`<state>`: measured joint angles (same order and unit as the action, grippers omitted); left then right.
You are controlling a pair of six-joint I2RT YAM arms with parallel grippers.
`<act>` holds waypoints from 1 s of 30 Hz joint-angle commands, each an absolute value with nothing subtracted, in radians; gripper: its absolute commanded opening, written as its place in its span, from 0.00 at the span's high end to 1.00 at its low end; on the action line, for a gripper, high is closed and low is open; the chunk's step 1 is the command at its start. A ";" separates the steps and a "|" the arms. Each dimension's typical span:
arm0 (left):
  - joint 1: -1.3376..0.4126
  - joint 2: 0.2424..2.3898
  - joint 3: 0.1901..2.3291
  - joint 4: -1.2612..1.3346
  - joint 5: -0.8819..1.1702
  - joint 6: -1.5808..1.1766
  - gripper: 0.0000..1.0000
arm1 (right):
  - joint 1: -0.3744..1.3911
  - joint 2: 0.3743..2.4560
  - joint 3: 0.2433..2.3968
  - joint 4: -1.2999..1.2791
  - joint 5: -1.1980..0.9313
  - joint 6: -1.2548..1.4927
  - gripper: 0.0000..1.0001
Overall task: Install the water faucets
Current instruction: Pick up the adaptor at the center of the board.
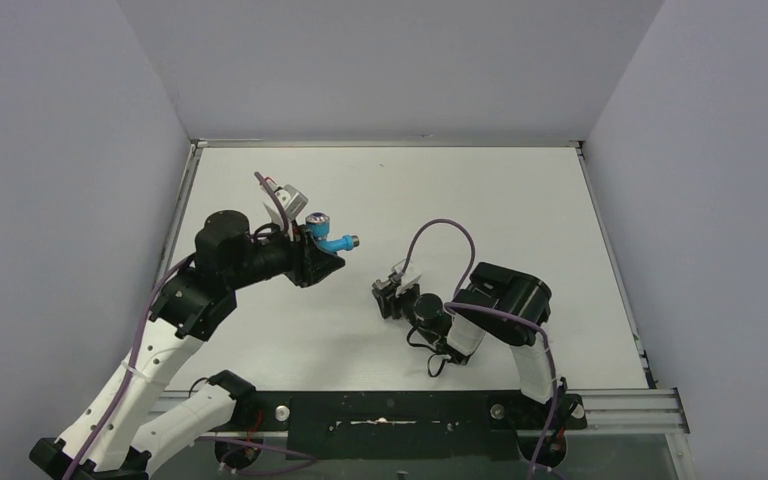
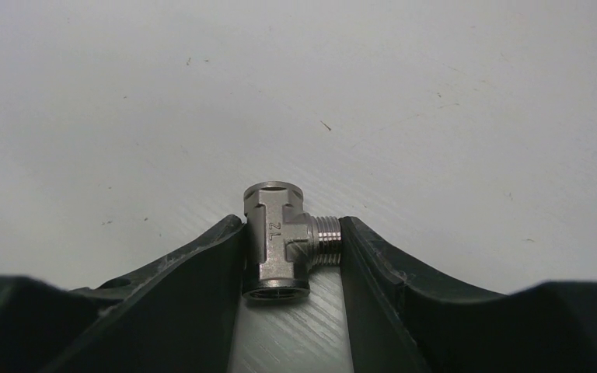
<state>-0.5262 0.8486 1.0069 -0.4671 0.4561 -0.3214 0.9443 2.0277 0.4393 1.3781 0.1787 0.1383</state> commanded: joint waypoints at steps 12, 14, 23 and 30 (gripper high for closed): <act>-0.532 0.836 0.988 -0.393 0.395 -0.405 1.00 | 0.957 2.046 0.407 1.162 0.133 0.142 0.92; -0.532 0.846 0.990 -0.418 0.380 -0.415 1.00 | 0.956 1.979 0.402 1.105 0.125 0.148 1.00; -0.531 0.830 0.974 -0.470 0.255 -0.505 1.00 | 0.955 1.540 0.495 0.608 0.302 0.201 1.00; -0.530 0.768 0.934 -0.467 0.182 -0.525 1.00 | 0.931 1.268 0.571 0.294 0.256 0.170 0.98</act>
<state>-0.5285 0.8146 0.9310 -0.5011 0.2405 -0.5079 0.9478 1.4025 0.4786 0.5476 0.2401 0.1650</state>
